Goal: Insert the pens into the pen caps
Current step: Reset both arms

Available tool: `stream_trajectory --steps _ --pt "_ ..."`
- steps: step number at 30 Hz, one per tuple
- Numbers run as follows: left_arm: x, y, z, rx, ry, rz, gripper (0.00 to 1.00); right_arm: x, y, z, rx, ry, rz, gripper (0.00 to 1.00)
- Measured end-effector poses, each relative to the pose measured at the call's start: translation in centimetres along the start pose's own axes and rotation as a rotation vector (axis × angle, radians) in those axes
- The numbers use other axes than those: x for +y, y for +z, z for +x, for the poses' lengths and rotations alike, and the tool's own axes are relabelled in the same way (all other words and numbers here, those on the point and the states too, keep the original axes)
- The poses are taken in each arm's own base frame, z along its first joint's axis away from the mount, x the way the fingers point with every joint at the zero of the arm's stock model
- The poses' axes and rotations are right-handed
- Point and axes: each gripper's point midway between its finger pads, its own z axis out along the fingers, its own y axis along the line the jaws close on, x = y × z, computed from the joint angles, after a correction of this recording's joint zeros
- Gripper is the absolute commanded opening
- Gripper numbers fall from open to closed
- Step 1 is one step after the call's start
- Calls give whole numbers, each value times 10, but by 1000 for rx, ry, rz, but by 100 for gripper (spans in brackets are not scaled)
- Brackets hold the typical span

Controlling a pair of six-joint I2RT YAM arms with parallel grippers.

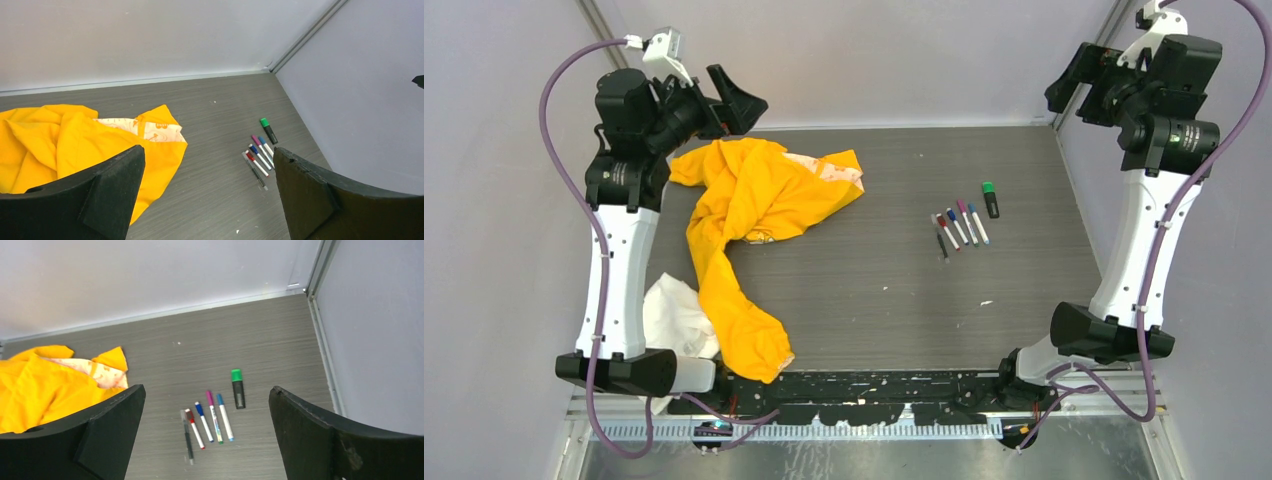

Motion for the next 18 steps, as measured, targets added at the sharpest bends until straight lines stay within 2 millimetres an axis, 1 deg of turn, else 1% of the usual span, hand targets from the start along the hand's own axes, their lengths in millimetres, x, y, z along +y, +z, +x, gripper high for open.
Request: stream_trajectory --steps 4,9,18 --pt "1 0 2 11 -6 -4 100 4 3 -10 -18 52 -12 100" --pt "3 3 4 19 -15 -6 100 8 6 -19 -34 57 -33 100" --pt "5 11 6 30 -31 0 100 11 3 -17 -23 43 -53 100"
